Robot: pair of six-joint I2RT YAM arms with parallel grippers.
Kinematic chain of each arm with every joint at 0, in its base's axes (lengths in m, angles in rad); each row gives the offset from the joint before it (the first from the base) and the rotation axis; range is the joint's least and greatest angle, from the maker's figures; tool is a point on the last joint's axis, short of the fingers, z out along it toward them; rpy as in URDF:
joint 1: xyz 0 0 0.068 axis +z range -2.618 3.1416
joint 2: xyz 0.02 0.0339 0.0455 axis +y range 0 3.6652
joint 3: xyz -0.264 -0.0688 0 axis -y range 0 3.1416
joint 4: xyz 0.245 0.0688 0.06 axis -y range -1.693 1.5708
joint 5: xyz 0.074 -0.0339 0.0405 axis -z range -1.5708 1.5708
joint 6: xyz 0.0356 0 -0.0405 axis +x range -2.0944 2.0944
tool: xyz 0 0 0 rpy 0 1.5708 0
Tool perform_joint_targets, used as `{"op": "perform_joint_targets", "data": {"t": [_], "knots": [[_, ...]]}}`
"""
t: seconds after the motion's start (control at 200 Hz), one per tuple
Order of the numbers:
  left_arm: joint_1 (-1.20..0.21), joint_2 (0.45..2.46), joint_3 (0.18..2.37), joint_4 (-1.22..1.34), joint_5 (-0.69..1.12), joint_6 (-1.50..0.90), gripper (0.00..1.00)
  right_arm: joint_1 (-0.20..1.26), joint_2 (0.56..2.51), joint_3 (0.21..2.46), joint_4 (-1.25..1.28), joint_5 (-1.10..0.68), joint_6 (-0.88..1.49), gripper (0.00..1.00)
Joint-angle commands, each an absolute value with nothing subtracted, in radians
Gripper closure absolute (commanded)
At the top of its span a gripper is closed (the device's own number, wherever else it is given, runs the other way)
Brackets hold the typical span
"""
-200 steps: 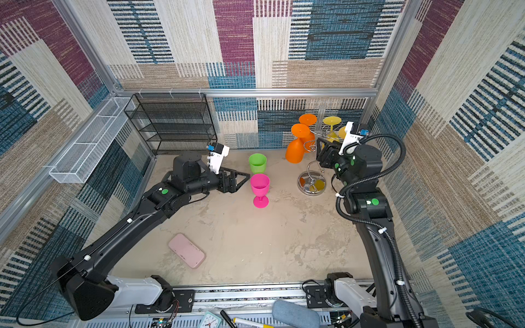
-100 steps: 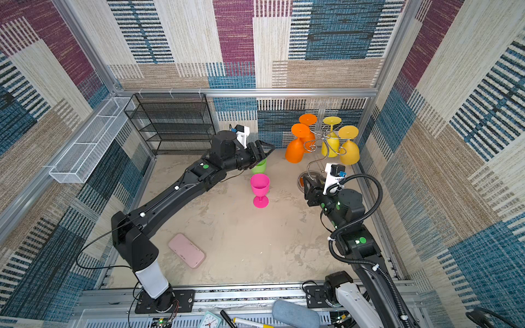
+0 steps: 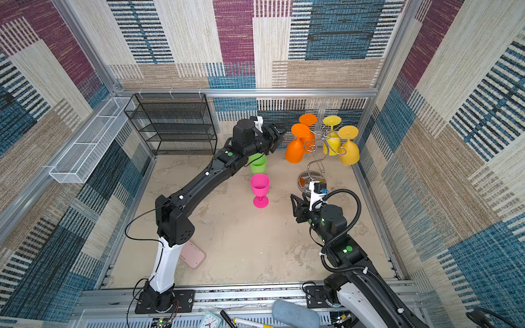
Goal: Take the wine glass off the wine glass rack
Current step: Pick up the wine glass from the wine glass rack.
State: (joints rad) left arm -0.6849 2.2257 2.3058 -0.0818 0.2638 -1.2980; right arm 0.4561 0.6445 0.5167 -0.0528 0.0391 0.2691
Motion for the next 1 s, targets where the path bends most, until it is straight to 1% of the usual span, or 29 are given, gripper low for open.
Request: {"op": "perform_joint_targets", "data": {"t": [0.0,0.2,0.406,0.761,0.881,0.951,0.991], "knots": [[-0.687,2.282,2.378,-0.060,0.245,-1.376,0.43,0.478,0.657,0.513,0.008,0.086,0.263,0.48],[-0.697,2.353,2.459,-0.034,0.229,-1.407,0.55,0.490,0.655,0.505,0.007,0.094,0.248,0.49],[-0.709,2.392,2.512,-0.019,0.212,-1.414,0.63,0.494,0.647,0.497,-0.001,0.104,0.245,0.49],[-0.726,2.419,2.537,-0.022,0.195,-1.421,0.74,0.494,0.623,0.501,0.000,0.130,0.233,0.49],[-0.726,2.430,2.549,-0.028,0.196,-1.420,0.82,0.496,0.613,0.497,0.005,0.138,0.234,0.49],[-0.726,2.432,2.553,-0.029,0.195,-1.420,0.85,0.496,0.610,0.492,0.009,0.138,0.233,0.49],[-0.728,2.433,2.553,-0.027,0.193,-1.420,0.88,0.496,0.609,0.492,0.008,0.138,0.234,0.49]]}}
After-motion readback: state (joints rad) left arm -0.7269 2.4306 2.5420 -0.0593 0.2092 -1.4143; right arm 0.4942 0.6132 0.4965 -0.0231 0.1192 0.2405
